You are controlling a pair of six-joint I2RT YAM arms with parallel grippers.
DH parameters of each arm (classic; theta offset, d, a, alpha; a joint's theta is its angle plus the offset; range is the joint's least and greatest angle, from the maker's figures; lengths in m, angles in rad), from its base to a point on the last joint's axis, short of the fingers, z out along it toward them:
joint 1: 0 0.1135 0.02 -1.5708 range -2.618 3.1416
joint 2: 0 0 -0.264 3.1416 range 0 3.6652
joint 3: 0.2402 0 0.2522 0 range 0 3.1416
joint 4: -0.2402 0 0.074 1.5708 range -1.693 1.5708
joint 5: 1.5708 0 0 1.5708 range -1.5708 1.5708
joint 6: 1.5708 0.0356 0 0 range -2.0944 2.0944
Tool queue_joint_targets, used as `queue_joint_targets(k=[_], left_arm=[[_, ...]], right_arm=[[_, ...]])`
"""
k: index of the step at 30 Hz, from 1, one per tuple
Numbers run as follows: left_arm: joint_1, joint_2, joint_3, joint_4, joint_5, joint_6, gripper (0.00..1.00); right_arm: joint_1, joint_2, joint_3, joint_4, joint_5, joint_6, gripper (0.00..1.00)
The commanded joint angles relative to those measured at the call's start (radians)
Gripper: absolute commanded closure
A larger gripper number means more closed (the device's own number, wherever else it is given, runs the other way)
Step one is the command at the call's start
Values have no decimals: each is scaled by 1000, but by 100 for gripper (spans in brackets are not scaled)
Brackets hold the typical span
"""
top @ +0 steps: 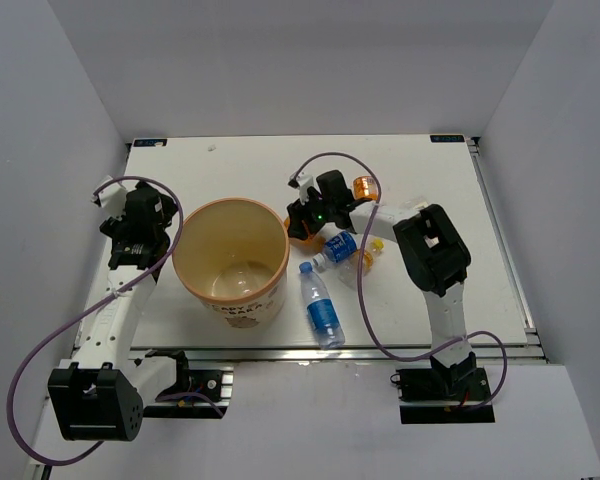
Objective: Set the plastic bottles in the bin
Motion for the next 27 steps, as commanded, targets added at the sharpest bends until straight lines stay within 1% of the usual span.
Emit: queue_joint_targets(k=[1, 2, 3, 5, 6, 8, 9, 10, 12, 13, 14, 15, 16, 17, 19, 20, 21, 22, 23, 24, 25, 26, 27], left_arm=[[6, -2, 6, 29, -14, 27, 2], [6, -2, 9, 37, 0, 33, 2], [6, -4, 12, 40, 14, 39, 2], [6, -7, 32, 37, 58, 44, 2], [6, -8, 41, 33, 63, 50, 2], [6, -27, 71, 13, 55, 45, 2], [6, -36, 81, 5, 37, 42, 2], [6, -57, 94, -1, 31, 38, 2], [6, -88, 96, 0, 38, 36, 2], [6, -122, 87, 6, 46, 33, 2], [6, -140, 76, 29, 57, 32, 2], [6, -155, 65, 43, 81, 33, 2], [6, -171, 53, 55, 90, 33, 2], [6, -192, 38, 68, 95, 30, 2], [6, -203, 35, 63, 95, 28, 2], [6, -203, 42, 50, 93, 22, 2], [6, -200, 47, 45, 95, 22, 2], [6, -199, 50, 40, 107, 22, 2], [6, -191, 56, 40, 118, 24, 2], [6, -186, 59, 39, 130, 25, 2], [6, -182, 61, 36, 152, 27, 2], [6, -177, 62, 34, 159, 27, 2], [6, -166, 67, 33, 167, 27, 2]], right_arm=[[-6, -17, 82, 58, 16, 26, 58], [-8, -19, 118, 55, 23, 27, 63], [-14, -22, 143, 49, 22, 27, 64], [-25, -37, 207, 9, -9, 32, 64], [-43, -48, 277, -3, -27, 39, 64], [-55, -95, 338, -34, -93, 46, 65], [-60, -123, 364, -36, -102, 43, 65], [-60, -190, 362, -37, -110, 29, 65], [-60, -264, 336, -13, -188, 33, 64], [-58, -334, 295, 1, -220, 47, 63], [-46, -367, 274, 15, -295, 73, 63], [-37, -425, 251, 35, -332, 78, 63], [-19, -448, 212, 32, -358, 75, 62], [29, -467, 200, 20, -392, 40, 62], [89, -497, 198, -60, -400, -17, 62], [148, -497, 204, -82, -398, -69, 60], [175, -487, 218, -132, -397, -97, 57], [199, -478, 249, -195, -392, -114, 51], [236, -470, 263, -217, -385, -126, 46], [248, -452, 273, -232, -382, -134, 34], [259, -442, 281, -247, -377, -132, 30], [276, -432, 295, -249, -375, -131, 28], [282, -416, 305, -254, -369, -125, 21]])
